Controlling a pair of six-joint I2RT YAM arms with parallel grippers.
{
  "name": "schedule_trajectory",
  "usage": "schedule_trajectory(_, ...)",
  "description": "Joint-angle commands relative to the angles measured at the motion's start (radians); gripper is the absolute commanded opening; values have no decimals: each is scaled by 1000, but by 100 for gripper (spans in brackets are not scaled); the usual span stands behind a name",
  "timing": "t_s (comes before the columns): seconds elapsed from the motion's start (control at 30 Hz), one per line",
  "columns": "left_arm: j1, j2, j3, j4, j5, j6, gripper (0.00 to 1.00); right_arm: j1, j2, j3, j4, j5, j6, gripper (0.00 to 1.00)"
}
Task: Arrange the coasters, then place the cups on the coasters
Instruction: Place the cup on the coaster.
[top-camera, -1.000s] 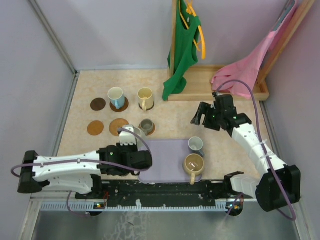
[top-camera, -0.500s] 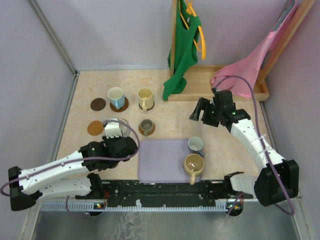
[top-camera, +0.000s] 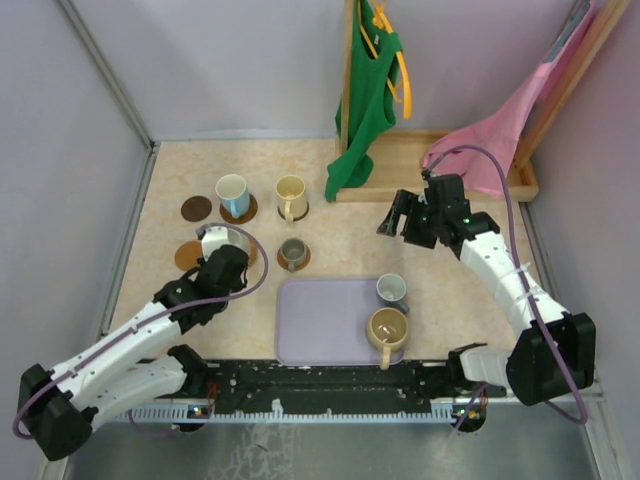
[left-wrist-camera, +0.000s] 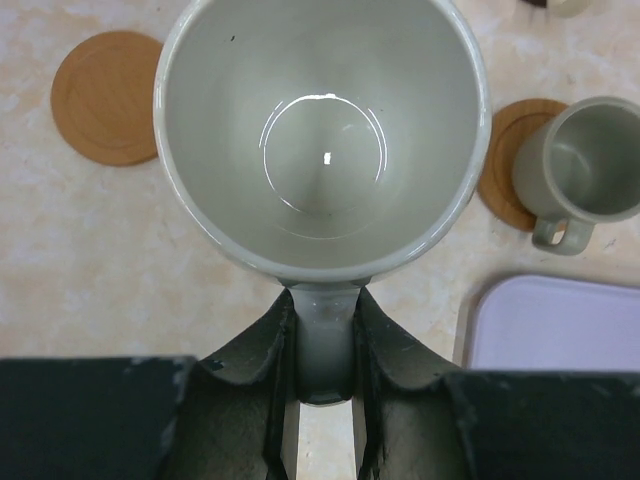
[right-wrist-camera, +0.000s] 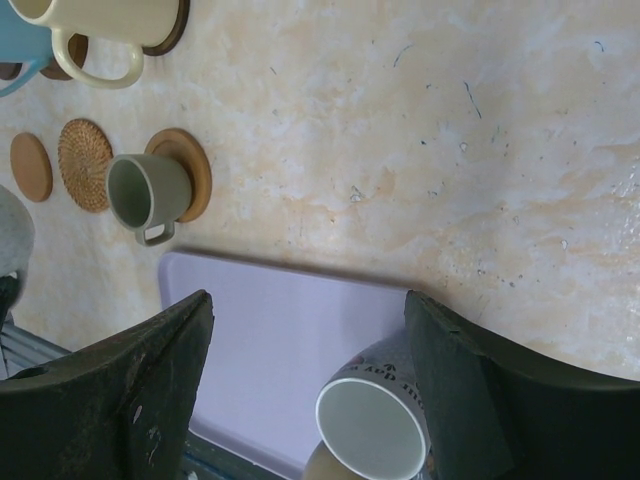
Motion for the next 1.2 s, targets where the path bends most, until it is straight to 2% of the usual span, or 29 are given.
schedule_trajectory(0.0,79,31,2,273,71,139,0,-5,11,54,28,-10,-10,77)
schedule_trajectory(0.33,183,127,-30,366,165,146,0,-7,33,57,45,-15,-10,77)
schedule_trajectory(1.17,257,290,-26,439,189,139,0,-5,84,61,81,-26,-9,77)
